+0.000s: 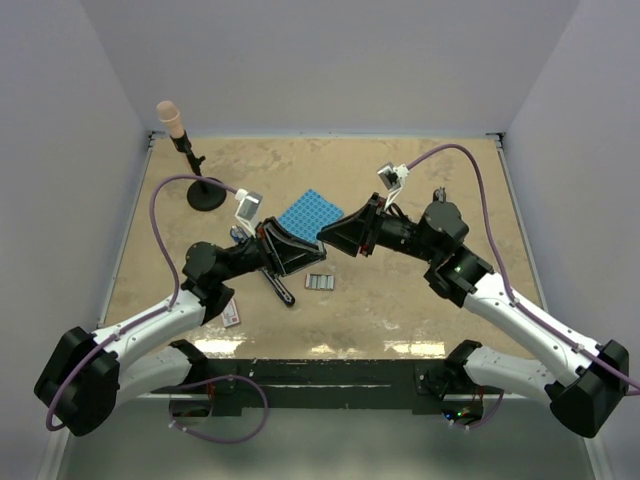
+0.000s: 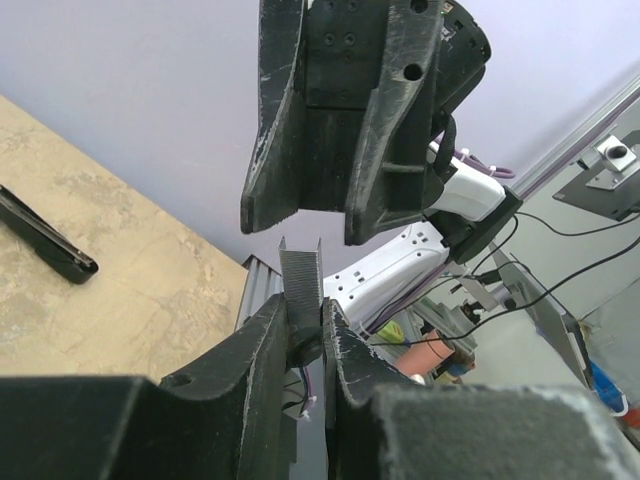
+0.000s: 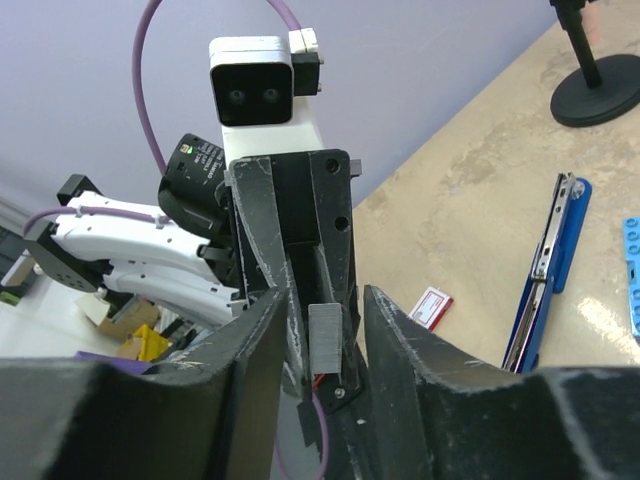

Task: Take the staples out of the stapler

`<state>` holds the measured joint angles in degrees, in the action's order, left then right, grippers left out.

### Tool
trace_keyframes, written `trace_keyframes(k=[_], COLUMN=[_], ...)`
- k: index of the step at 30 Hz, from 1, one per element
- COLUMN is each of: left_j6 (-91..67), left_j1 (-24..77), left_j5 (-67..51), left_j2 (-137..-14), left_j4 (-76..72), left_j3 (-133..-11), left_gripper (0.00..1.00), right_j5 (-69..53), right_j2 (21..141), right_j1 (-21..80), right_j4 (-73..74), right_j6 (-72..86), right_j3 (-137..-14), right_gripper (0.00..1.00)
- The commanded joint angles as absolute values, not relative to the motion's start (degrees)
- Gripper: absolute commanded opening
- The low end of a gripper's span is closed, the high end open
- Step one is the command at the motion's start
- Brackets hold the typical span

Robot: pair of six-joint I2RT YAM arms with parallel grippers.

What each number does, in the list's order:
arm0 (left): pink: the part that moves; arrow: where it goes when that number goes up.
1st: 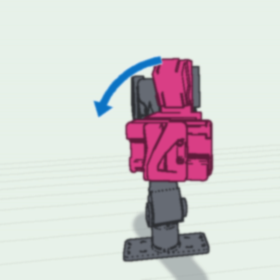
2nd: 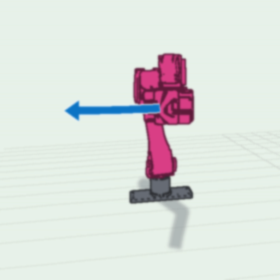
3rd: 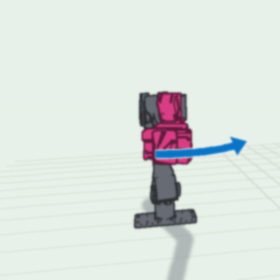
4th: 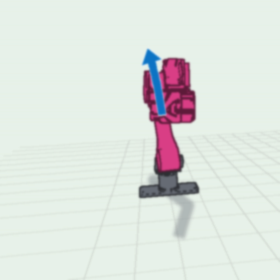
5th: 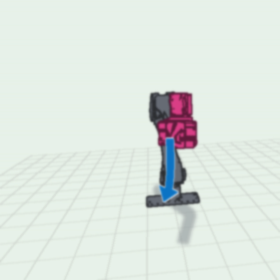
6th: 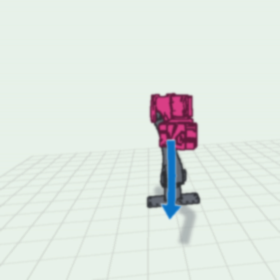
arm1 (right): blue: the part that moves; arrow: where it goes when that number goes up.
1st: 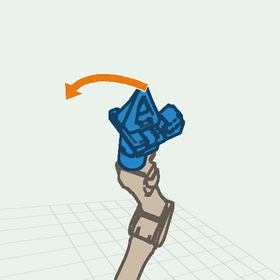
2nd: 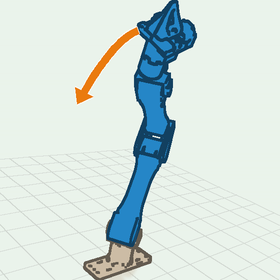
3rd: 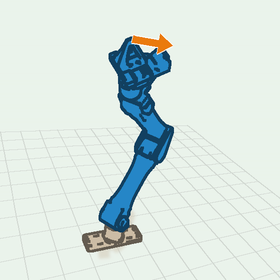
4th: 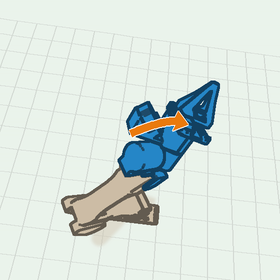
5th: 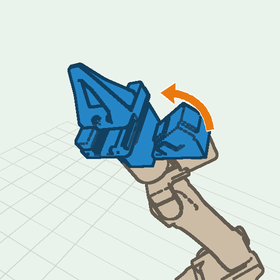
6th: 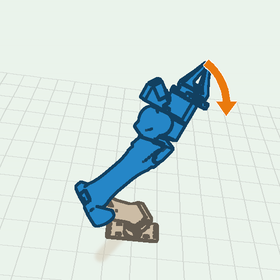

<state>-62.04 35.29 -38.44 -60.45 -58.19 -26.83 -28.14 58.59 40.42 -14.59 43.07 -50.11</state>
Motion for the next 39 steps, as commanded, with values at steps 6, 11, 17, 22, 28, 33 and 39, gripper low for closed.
trace_keyframes(k=[6, 11, 17, 22, 28, 33, 39], left_j6=[-53.4, -44.2, -36.4, -37.3, -40.5, -41.4, -40.9], left_j1=[34.6, 34.7, 37.3, 42.7, 45.8, 46.9, 47.1], left_j5=[-36.3, -26.0, -12.2, -3.6, 2.8, 3.5, 3.2], left_j2=[-58.5, -56.8, -61.7, -69.5, -76.8, -79.9, -83.4], left_j4=[-44.9, -20.2, 2.8, 11.8, 19.2, 20.1, 19.2], left_j3=[-28.6, -33.3, -40.3, -45.2, -48.6, -49.3, -50.6], left_gripper=[0.18, 0.20, 0.21, 0.21, 0.20, 0.20, 0.19], right_j5=[-21.5, -11.5, -2.1, 3.1, 6.1, 5.5, 5.2], right_j2=[55.0, 53.4, 53.4, 53.1, 52.7, 52.6, 53.0], right_j1=[40.2, 40.2, 40.2, 40.2, 40.1, 40.1, 40.1], right_j4=[-10.4, -1.3, 7.1, 10.3, 12.1, 11.8, 11.1], right_j6=[41.0, 37.1, 32.4, 30.9, 30.1, 30.2, 30.4], right_j3=[-52.4, -55.6, -57.5, -57.7, -57.3, -57.0, -56.3], right_gripper=[0.66, 0.84, 0.95, 0.96, 0.96, 0.96, 0.96])
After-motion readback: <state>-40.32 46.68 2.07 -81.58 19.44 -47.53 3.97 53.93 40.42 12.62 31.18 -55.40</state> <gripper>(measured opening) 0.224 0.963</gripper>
